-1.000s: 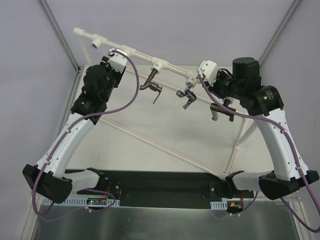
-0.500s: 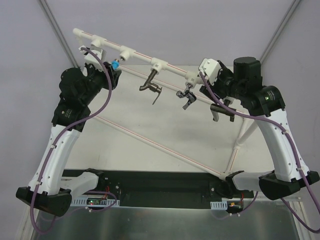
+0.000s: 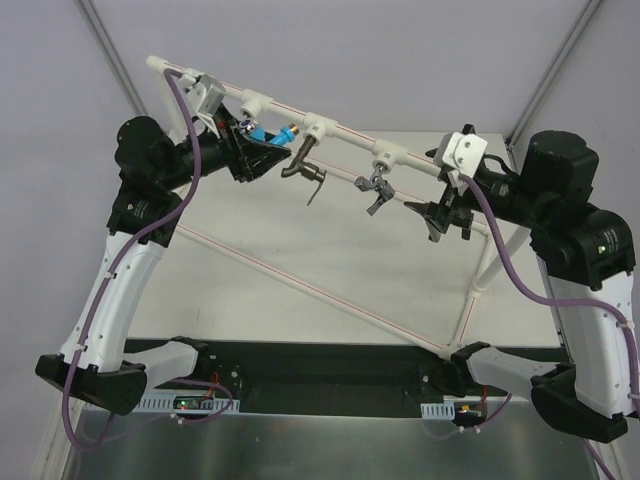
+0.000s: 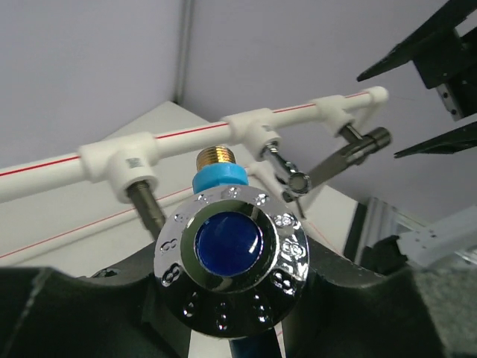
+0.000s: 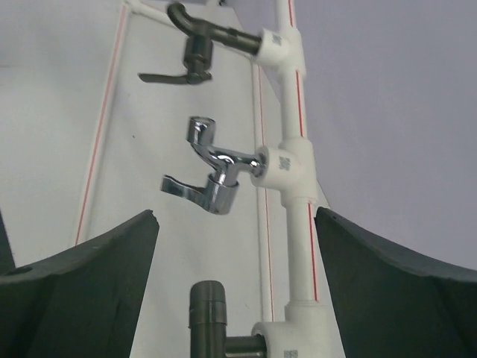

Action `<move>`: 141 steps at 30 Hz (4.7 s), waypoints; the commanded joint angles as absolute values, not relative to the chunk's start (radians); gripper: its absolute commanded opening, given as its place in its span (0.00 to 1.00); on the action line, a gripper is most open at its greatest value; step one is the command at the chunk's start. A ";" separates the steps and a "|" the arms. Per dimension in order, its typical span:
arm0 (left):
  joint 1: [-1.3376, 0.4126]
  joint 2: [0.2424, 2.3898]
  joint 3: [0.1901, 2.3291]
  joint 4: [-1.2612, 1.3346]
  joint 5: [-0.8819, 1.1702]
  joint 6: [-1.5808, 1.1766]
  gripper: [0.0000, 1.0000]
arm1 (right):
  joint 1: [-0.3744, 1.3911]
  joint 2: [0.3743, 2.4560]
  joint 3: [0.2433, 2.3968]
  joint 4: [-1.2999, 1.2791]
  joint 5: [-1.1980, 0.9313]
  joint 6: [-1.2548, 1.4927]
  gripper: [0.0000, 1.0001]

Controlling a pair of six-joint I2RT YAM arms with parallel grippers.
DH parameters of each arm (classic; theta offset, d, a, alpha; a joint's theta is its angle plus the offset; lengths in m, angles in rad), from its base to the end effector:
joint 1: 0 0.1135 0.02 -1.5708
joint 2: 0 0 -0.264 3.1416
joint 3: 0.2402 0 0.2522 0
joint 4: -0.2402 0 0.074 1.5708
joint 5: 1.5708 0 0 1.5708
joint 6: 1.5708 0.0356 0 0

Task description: Install the water faucets

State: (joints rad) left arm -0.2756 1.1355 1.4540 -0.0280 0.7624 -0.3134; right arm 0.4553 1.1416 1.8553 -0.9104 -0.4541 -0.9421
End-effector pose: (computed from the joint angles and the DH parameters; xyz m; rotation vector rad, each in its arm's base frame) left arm 0.2032 -0.0830 0.5151 0.6545 1.2732 -0.9748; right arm 0.1368 0.0844 0.5386 -1.3536 1.1053 0.0455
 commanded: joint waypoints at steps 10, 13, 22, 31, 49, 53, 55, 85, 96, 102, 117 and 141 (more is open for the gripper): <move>-0.554 1.281 1.582 0.190 1.088 -0.448 0.00 | 0.483 1.218 1.890 -0.767 -0.937 -0.865 0.86; -0.577 1.304 1.589 0.199 1.098 -0.456 0.00 | 0.506 1.239 1.890 -0.750 -0.940 -0.856 0.86; -0.621 1.344 1.595 0.216 1.129 -0.477 0.00 | 0.571 1.290 1.899 -0.723 -0.940 -0.839 0.79; -0.621 1.344 1.583 0.210 1.106 -0.499 0.00 | 0.610 1.308 1.896 -0.715 -0.927 -0.827 0.38; -0.380 1.100 1.144 0.699 0.787 -0.942 0.77 | 0.591 1.284 1.802 -0.522 -0.787 -0.693 0.01; -0.385 1.121 1.144 0.729 0.804 -0.983 0.79 | 0.591 1.293 1.790 -0.462 -0.811 -0.654 0.01; -0.394 1.132 1.144 0.729 0.807 -0.991 0.79 | 0.589 1.298 1.784 -0.439 -0.822 -0.631 0.01; -0.299 1.046 1.118 0.480 0.518 -0.934 0.00 | 0.494 1.358 1.874 -0.610 -0.645 -0.632 0.61; 0.038 0.927 0.991 0.270 0.339 -1.048 0.00 | 0.328 1.425 2.031 -0.876 -0.505 -0.689 0.73; 0.113 0.943 0.963 0.284 0.239 -1.068 0.00 | 0.316 1.521 2.117 -0.854 -0.583 -0.640 0.73; 0.133 1.061 1.003 0.334 0.207 -1.068 0.00 | 0.457 1.744 2.269 -0.856 -0.503 -0.681 0.70; 0.199 1.103 0.993 0.511 0.212 -1.107 0.00 | 0.391 1.715 2.284 -1.049 -0.474 -0.930 0.01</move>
